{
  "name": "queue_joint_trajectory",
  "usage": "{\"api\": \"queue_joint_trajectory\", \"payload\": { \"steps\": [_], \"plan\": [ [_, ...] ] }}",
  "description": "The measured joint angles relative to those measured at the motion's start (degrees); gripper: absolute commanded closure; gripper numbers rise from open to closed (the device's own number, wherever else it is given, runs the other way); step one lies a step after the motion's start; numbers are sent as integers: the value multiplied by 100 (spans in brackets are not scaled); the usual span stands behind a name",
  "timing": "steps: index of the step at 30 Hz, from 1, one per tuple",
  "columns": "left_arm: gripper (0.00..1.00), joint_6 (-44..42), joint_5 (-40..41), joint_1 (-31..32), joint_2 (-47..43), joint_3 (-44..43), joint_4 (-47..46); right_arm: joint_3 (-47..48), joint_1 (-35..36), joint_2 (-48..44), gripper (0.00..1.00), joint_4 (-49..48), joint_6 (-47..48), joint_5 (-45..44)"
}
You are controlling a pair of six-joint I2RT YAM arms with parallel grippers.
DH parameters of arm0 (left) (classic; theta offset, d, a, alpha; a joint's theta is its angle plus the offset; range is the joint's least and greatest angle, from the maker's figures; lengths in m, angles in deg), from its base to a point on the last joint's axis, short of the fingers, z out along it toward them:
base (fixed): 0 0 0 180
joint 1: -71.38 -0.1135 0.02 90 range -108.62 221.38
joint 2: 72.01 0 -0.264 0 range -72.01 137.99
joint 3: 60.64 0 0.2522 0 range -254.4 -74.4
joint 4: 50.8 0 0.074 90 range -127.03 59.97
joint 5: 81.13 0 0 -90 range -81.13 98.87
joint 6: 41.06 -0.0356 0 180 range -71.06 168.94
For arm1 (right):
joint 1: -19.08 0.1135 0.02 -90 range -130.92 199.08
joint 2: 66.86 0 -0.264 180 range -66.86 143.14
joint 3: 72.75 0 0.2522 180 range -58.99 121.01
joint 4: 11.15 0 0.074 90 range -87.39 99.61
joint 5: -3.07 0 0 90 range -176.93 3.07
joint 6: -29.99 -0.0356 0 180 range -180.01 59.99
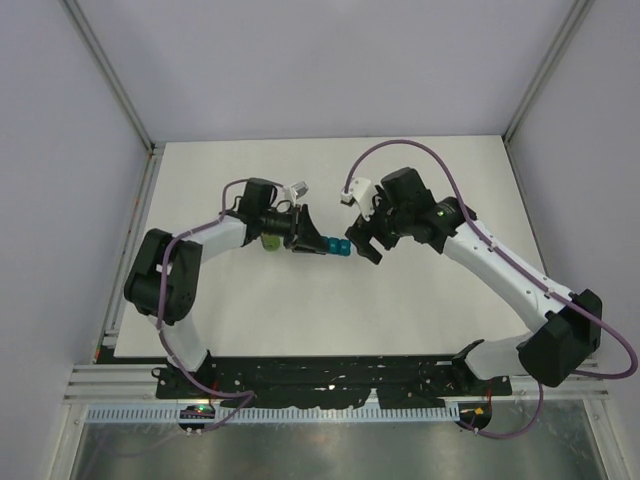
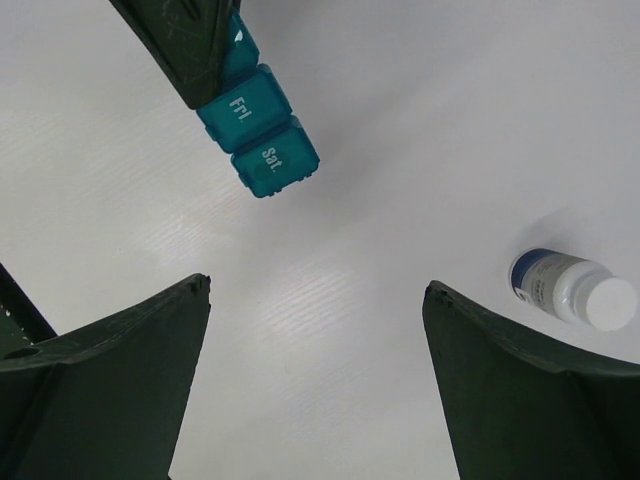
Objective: Sort the pills into containers
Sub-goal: Place the pill container at the center of the board.
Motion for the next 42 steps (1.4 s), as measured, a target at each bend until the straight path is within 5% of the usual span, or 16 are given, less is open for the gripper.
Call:
{"api": "queue_joint_trajectory", "payload": {
  "steps": [18, 42],
  "plan": [
    [98, -308, 715, 1038, 1580, -1257, 619, -1198, -566, -662, 9, -328, -46, 98],
    [58, -245, 737, 1193, 2083, -1434, 573, -1908, -809, -1167, 9, -627, -46, 101]
  ]
}}
